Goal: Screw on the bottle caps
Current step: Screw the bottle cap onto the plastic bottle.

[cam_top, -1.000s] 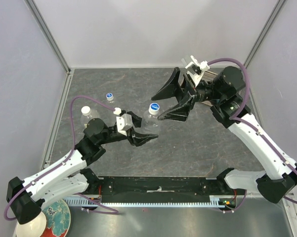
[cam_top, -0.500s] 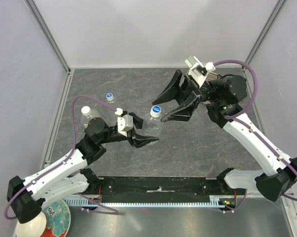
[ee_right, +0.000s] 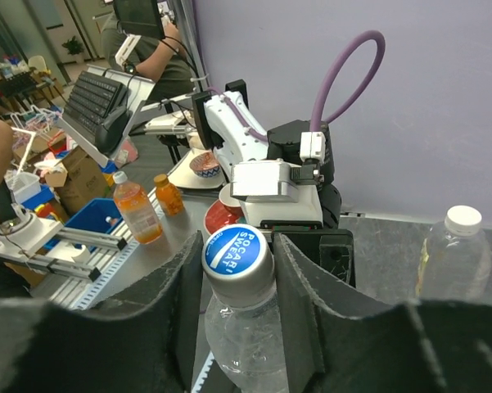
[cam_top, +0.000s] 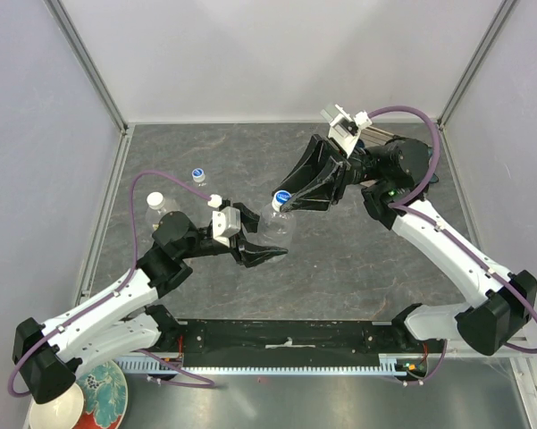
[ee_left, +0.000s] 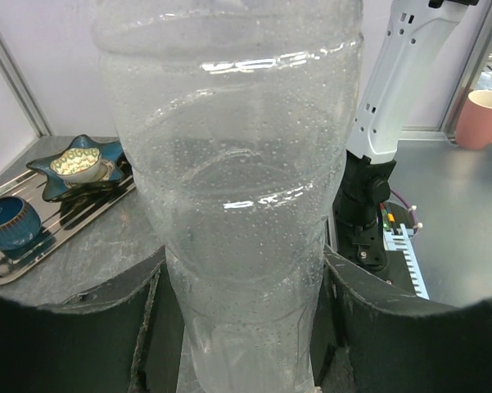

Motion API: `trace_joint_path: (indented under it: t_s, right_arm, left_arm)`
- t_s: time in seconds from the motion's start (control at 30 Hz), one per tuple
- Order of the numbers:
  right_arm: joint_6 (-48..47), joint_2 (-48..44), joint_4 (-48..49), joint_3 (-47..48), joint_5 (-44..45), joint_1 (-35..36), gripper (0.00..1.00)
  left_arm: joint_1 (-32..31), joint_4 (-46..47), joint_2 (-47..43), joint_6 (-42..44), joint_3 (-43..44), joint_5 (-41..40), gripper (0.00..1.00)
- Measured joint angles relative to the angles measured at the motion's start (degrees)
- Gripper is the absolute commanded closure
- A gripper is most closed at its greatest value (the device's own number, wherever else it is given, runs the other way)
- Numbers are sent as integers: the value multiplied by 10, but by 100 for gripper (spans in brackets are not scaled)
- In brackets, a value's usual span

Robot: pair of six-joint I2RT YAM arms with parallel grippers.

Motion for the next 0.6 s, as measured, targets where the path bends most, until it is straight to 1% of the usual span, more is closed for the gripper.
trace_joint_path:
  t_s: [0.07, 0.1, 0.2, 0.27, 0.3, 0.37, 0.4, 0.43, 0.5, 0.6]
  right_arm:
    - [5, 0, 9, -2, 0, 0, 69]
    - [5, 0, 15, -3, 0, 0, 76]
    - [5, 0, 27, -7, 2, -1, 84]
    - [5, 0, 30, -11, 5, -1, 87]
    - [3, 0, 30, -13, 9, -1, 91]
    - [-10, -1, 16, -14, 16, -2, 94]
    - [-28, -3, -8, -14, 25, -2, 98]
    - [-50, -8, -39, -14, 38, -3, 100]
    - [-99, -19, -110, -11, 63, -4, 100]
    - [-173, -29, -238, 9, 134, -1, 100]
  left_arm:
    - [0, 0, 0, 0, 0, 0, 98]
    - [0, 1, 0, -2, 0, 0, 98]
    - [0, 1, 0, -6, 0, -2, 98]
    - [0, -1, 0, -6, 0, -6, 98]
    - [0, -2, 0, -6, 0, -8, 98]
    - [0, -4, 1, -5, 0, -15, 98]
    - [0, -5, 1, -5, 0, -23, 98]
    - [0, -8, 2, -5, 0, -30, 98]
    - [2, -16, 4, -1, 0, -51, 98]
    - [4, -22, 7, 17, -4, -102, 98]
